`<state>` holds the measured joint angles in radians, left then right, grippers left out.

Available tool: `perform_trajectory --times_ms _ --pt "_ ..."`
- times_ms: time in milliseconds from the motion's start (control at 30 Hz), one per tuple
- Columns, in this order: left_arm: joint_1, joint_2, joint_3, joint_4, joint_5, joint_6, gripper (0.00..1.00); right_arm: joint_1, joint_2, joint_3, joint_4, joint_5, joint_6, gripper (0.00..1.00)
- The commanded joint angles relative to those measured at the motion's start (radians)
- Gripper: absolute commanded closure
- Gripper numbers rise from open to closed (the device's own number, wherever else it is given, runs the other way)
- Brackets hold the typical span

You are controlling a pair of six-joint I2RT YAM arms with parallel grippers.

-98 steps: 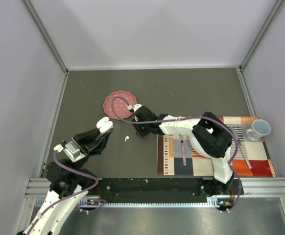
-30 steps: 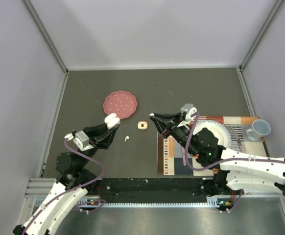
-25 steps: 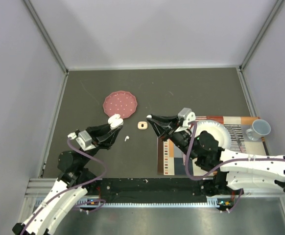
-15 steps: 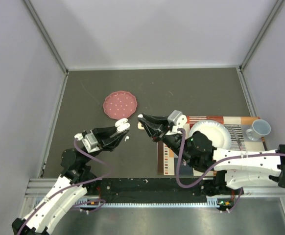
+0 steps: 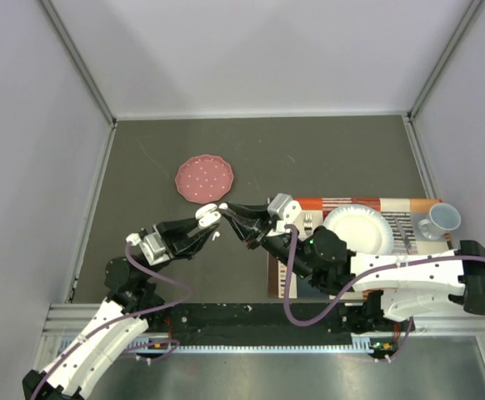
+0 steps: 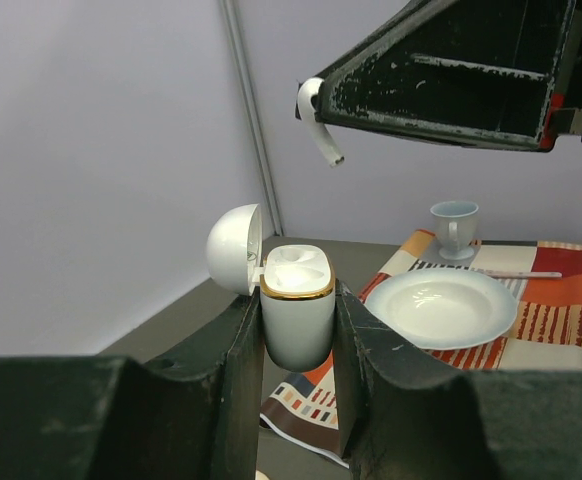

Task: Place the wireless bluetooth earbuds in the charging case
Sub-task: Insert the right earbud into the right side groove of the charging case.

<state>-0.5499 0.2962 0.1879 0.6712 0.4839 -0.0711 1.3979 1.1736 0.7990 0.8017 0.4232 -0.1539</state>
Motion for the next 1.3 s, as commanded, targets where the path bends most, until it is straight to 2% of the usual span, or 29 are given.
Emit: perform_trajectory --times_ms 0,767,1267 --pt "-0.002 -0.014 0.001 0.064 0.012 0.011 1.0 0.015 0.026 0.055 0.044 -0.012 0.014 1.0" --pt "-0.002 -0.011 0.013 0.1 0.009 -0.025 1.0 0.015 0.089 0.082 0.016 -0.023 0.034 1.0" --pt "-0.002 -0.04 0.007 0.1 0.009 -0.038 1.0 0.013 0.143 0.091 0.037 0.06 -0.013 1.0"
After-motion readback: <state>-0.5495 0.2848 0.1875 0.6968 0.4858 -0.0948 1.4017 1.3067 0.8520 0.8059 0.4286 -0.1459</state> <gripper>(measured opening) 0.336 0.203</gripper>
